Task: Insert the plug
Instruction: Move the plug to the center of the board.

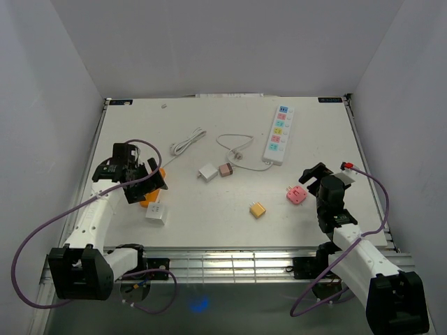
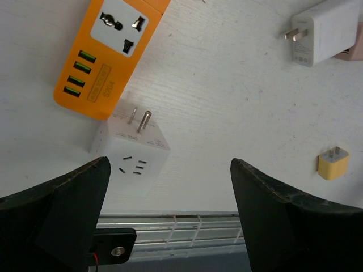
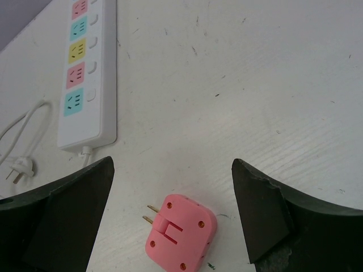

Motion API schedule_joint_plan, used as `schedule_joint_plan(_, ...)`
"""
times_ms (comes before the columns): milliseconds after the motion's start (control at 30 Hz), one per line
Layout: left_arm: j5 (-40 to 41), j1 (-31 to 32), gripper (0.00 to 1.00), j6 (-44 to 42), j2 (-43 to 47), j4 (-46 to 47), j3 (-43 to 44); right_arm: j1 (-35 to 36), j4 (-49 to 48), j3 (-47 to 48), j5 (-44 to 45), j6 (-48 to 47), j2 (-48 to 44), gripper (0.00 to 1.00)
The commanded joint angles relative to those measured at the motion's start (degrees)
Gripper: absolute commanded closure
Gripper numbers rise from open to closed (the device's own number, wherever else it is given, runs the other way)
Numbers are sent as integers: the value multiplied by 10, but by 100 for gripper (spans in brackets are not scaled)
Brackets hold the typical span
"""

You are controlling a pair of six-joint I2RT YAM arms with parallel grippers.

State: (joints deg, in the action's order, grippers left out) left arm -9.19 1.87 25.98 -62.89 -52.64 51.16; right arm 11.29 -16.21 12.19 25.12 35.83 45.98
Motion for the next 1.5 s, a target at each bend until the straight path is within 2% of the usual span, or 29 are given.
schedule_joint_plan(0, 48, 9, 2, 9, -13, -40, 23, 1, -5, 6, 3, 2, 4, 11)
schedule_joint_plan(100, 80, 9, 2, 24, -9, -43, 21, 0, -4, 7, 3, 0, 1, 11)
schedule_joint_plan(367, 80, 10, 2, 32, -33, -36, 2, 0, -1, 6, 0, 1, -2, 11)
schedule_joint_plan(800, 31, 15, 2, 41, -100, -20, -30, 1, 6, 9, 5, 3, -7, 11)
schedule_joint_plan(1233, 29, 31, 3, 49, -144, -11, -42, 1, 17, 16, 3, 6, 1, 11)
schedule_joint_plan(1333, 26, 31, 14, 46, -149, -5, -40, 1, 21, 19, 5, 7, 3, 11)
schedule_joint_plan(1367, 26, 31, 22, 46, -151, -4, -39, 1, 21, 19, 5, 8, 3, 10)
schedule_joint_plan(1467, 27, 33, 27, 43, -152, -4, -37, 1, 23, 20, 6, 9, 3, 10)
